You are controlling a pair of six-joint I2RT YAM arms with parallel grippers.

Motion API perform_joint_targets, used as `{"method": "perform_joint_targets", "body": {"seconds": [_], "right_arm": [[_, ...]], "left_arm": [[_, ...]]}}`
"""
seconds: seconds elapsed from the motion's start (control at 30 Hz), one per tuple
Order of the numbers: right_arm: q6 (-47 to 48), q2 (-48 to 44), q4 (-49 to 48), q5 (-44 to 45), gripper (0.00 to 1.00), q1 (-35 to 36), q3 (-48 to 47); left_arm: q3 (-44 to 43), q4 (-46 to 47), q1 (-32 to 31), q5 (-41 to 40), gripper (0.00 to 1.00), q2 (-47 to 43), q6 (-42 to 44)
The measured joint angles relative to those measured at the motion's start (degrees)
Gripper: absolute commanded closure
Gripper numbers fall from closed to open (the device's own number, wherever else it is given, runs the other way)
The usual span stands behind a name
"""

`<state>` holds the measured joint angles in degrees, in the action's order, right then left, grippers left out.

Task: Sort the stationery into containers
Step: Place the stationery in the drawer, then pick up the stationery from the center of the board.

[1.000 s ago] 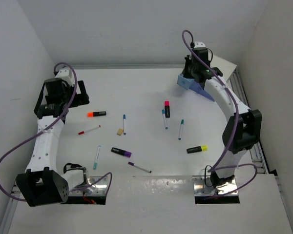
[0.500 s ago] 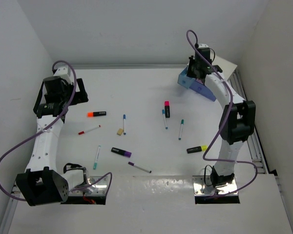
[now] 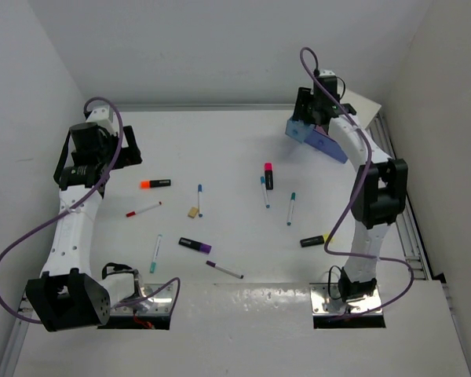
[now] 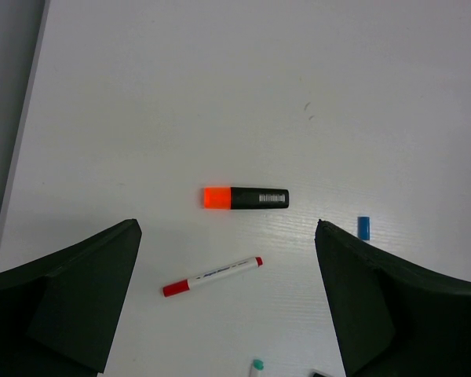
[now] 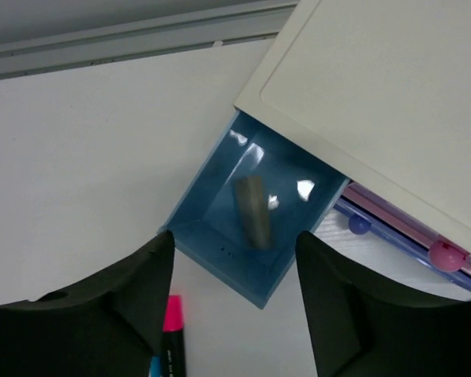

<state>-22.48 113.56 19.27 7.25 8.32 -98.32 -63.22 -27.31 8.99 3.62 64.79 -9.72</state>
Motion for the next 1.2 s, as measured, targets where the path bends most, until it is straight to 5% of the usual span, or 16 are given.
{"method": "perform_joint_targets", "body": {"seconds": [0.13,0.3,0.5,0.8,1.0,1.2], "right_arm": [[0.3,0.4,0.4,0.0,0.38,0.1,0.0],[0.3,-0.4,1.4,-2.9,0.57,2.0,0.0],[0.5,-7.0,1.7,-6.6,0.61,16.1,7.5],[8.9,-1.9,1.9,-11.4,0.43,41.3,13.0],[17.4,2.6,0.7,-13.5,0.48,45.9,13.0],[24.1,5.3,-1.4,-14.3,0.5,46.6,12.5]], "left_arm": [[0.0,0.0,0.0,-0.3,0.0,0.0,0.0],[0.0,-0.1,0.0,-0.4,0.0,0.0,0.0],[0.0,-0.6,0.0,-1.0,0.0,-0.2,-0.2],[-1.6,-5.6,2.2,2.2,0.0,0.5,2.2],[-1.7,-8.7,12.1,12.7,0.0,4.8,4.4],[-1.7,-10.3,13.9,18.6,0.0,5.7,6.4]]}}
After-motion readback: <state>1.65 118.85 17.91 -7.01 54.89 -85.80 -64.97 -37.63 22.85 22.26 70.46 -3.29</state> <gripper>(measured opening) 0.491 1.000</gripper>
